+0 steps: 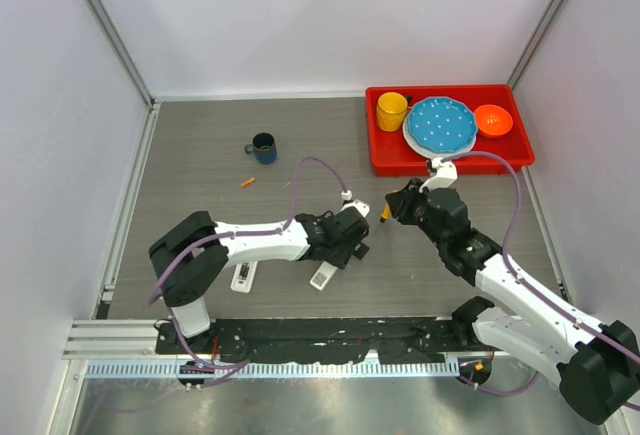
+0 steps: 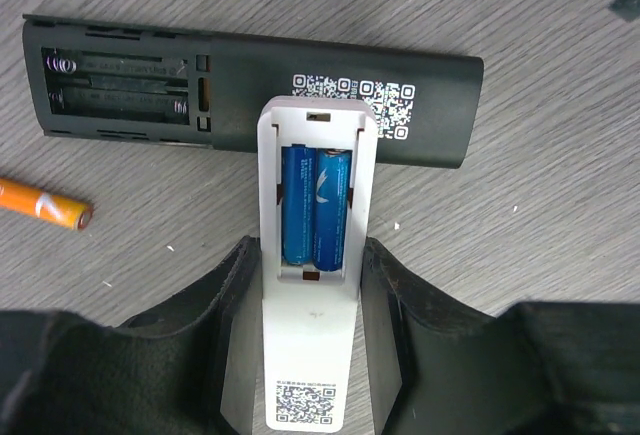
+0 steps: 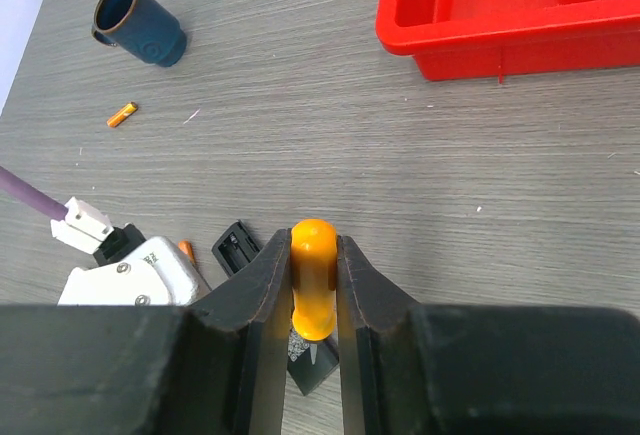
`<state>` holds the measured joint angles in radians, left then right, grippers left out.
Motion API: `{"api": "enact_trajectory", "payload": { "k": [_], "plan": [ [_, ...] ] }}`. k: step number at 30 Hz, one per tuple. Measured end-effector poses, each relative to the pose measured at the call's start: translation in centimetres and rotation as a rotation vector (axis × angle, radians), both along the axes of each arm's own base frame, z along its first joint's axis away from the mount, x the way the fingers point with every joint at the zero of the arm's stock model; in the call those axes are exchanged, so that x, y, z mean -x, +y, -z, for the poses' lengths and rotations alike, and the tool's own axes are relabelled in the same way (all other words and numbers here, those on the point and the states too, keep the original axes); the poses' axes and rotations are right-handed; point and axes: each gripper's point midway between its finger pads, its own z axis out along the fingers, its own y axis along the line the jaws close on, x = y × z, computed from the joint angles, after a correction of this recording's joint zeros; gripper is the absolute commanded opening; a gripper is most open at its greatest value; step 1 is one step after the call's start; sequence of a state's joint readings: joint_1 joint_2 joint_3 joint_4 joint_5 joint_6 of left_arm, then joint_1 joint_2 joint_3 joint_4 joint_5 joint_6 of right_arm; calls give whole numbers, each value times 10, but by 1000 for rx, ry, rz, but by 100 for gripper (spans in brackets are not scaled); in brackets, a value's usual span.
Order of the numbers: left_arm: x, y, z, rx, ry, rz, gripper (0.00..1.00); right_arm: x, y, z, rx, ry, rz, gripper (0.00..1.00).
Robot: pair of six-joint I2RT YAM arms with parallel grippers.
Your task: Unload the batteries from the remote control
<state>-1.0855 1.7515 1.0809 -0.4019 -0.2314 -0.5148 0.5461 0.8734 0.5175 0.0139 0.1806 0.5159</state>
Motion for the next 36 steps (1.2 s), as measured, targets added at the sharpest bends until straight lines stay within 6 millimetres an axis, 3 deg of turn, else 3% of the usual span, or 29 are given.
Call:
{"api": "enact_trajectory", "payload": {
  "k": [8, 14, 17, 21, 24, 26, 30, 36],
  "plan": [
    [3, -1, -1, 7, -8, 80, 10, 7, -8, -3, 12, 0, 5, 1],
    [30, 10, 6, -3, 25, 154, 13, 12, -11, -1, 21, 14, 7, 1],
    [38, 10, 8, -13, 23, 183, 23, 15, -13, -1, 18, 20, 9, 1],
    [41, 8, 8, -21, 18, 198, 65, 23, -17, -7, -8, 18, 16, 1],
    [46, 9, 9, -25, 30, 205, 78, 30, -20, -13, -34, 15, 19, 1],
    [48, 9, 7, -22, 35, 202, 82, 37, -21, -15, -45, 19, 15, 1],
    [53, 16, -19, 43, 19, 176, 90, 52, -25, -21, -57, 43, 0, 1],
    [64, 33, -97, 307, -51, 90, 93, 75, -29, -42, -94, 46, -37, 1]
  ]
}}
